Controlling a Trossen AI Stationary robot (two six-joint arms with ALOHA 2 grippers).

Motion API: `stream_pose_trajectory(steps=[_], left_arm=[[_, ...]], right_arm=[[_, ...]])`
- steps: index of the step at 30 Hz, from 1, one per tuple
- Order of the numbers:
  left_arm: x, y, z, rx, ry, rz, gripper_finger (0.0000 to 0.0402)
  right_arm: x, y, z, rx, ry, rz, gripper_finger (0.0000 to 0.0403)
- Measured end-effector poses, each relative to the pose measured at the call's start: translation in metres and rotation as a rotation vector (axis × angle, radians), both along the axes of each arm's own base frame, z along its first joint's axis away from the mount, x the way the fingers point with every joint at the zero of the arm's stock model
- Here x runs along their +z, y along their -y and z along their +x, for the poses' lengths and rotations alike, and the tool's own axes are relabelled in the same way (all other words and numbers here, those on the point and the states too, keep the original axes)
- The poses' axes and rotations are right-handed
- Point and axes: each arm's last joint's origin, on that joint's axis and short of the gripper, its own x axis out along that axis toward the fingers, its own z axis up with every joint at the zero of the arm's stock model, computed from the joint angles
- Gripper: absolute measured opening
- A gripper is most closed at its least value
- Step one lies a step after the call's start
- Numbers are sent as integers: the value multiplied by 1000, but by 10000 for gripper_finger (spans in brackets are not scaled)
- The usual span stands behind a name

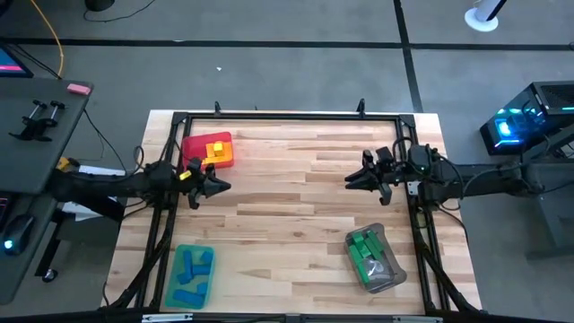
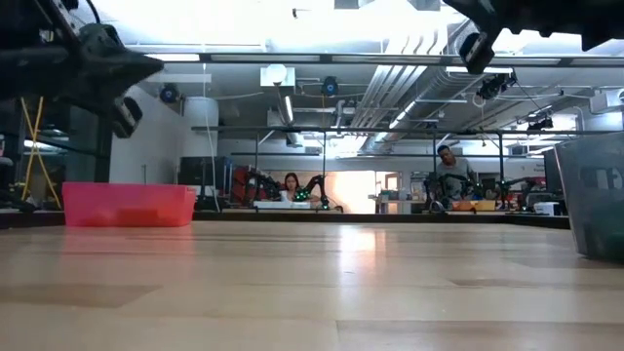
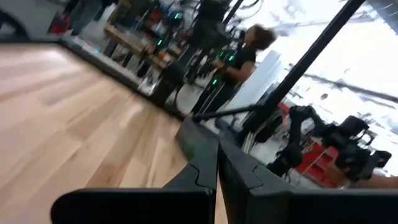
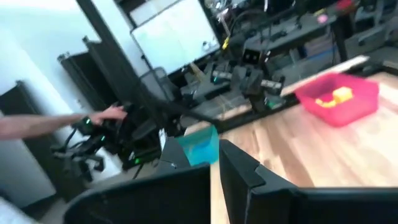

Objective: Sort blocks
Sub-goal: Return to Home Position

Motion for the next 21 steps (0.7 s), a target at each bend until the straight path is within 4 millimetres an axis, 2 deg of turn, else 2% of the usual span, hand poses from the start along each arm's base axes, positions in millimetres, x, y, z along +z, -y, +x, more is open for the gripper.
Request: stream_pose_trajectory(steps=[3, 6, 14, 21], left_arm=[[-9, 0, -3, 0, -90, -7, 1], [-27, 0, -7, 4, -278, -20, 1], [-22, -3, -11, 116, -223, -13, 1], [-21, -3, -11, 117, -211, -13, 1]], right_arm=[[-4, -1, -7, 25, -35, 1, 0], [-3, -2, -18, 28, -51, 10, 0], [4, -5, -48, -22, 1, -33, 0], [5, -7, -49, -45, 22, -121, 0]])
